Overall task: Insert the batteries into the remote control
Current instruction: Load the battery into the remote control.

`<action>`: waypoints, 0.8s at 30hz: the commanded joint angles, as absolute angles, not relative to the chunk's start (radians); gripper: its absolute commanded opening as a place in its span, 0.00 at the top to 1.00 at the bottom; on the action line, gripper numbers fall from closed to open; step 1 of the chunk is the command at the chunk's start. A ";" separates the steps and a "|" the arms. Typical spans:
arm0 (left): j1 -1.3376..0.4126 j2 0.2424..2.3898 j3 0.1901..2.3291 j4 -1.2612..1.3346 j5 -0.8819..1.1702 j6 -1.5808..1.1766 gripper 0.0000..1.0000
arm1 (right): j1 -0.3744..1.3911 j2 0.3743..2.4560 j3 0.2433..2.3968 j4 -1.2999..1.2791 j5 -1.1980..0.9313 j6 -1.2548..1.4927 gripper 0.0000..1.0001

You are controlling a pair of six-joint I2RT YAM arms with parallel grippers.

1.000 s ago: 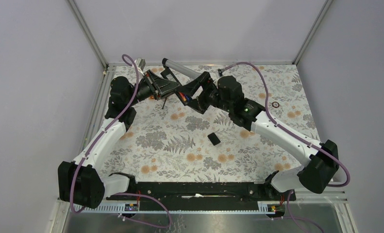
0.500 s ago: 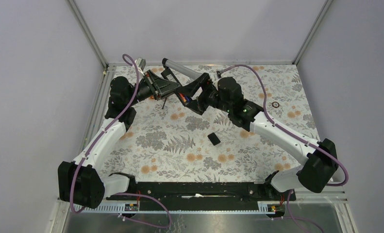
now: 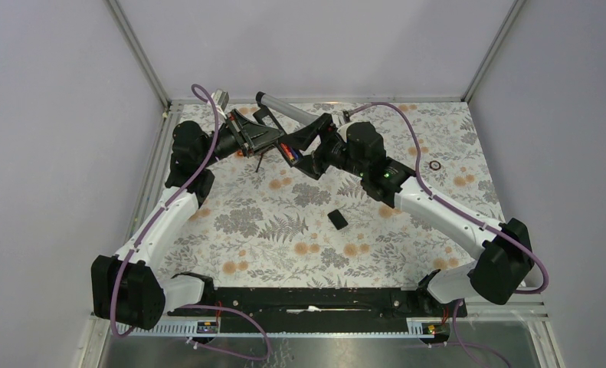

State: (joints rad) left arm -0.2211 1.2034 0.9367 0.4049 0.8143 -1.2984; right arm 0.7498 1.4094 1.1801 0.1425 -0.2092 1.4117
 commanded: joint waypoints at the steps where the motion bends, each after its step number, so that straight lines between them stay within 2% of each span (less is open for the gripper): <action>1: -0.218 1.161 0.959 0.484 0.832 -1.290 1.00 | 0.734 1.394 1.172 0.215 -0.233 1.422 0.13; 5: -0.217 1.160 0.957 0.488 0.831 -1.290 1.00 | 0.731 1.397 1.164 0.230 -0.241 1.430 0.13; 24: -0.218 1.165 1.014 0.474 0.834 -1.391 1.00 | 0.731 1.393 1.128 0.193 -0.254 1.368 0.34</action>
